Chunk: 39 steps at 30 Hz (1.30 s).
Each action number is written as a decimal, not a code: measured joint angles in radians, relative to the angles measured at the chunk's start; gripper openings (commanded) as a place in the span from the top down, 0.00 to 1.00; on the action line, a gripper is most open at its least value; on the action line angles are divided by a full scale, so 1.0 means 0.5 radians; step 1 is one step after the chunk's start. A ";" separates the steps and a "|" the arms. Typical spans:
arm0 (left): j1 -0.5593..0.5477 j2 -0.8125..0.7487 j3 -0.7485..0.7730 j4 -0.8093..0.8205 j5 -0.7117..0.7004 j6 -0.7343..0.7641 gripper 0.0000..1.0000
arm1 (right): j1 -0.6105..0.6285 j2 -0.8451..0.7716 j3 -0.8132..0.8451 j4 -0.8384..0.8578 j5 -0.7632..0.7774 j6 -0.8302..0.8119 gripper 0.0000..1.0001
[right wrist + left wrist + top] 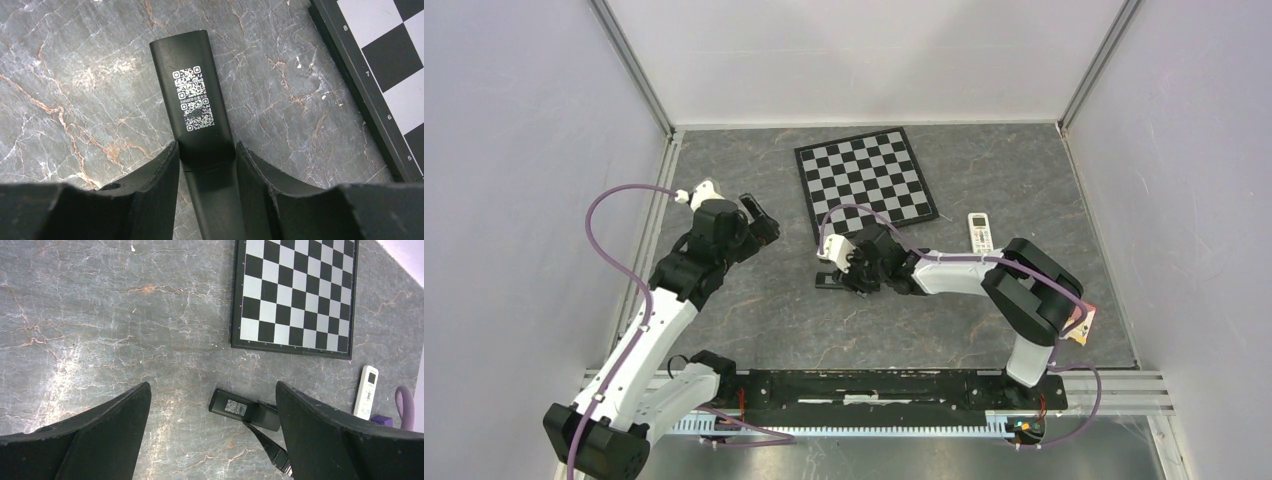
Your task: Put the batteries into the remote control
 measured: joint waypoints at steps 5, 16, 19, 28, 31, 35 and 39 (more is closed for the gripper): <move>0.002 0.000 0.019 -0.030 0.000 0.021 0.00 | -0.019 0.041 0.086 -0.081 0.044 0.150 0.50; 0.002 -0.003 0.069 -0.090 0.014 0.037 0.00 | -0.247 0.108 0.159 -0.005 0.214 0.364 0.05; 0.002 0.000 0.095 -0.109 0.037 0.041 0.00 | -0.258 0.049 0.127 -0.008 0.211 0.372 0.02; 0.002 0.068 0.281 -0.237 0.121 0.111 0.00 | -0.324 -0.808 -0.146 -0.018 0.323 0.494 0.02; 0.002 0.025 0.305 -0.269 0.105 0.140 0.00 | -0.359 -1.241 -0.292 -0.050 0.639 0.516 0.02; 0.002 -0.072 0.349 -0.317 0.063 0.180 0.00 | -0.389 -1.685 -0.351 -0.226 1.239 0.500 0.02; 0.002 -0.166 0.433 -0.322 0.027 0.233 0.00 | -0.402 -1.977 -0.343 -0.467 1.791 0.465 0.02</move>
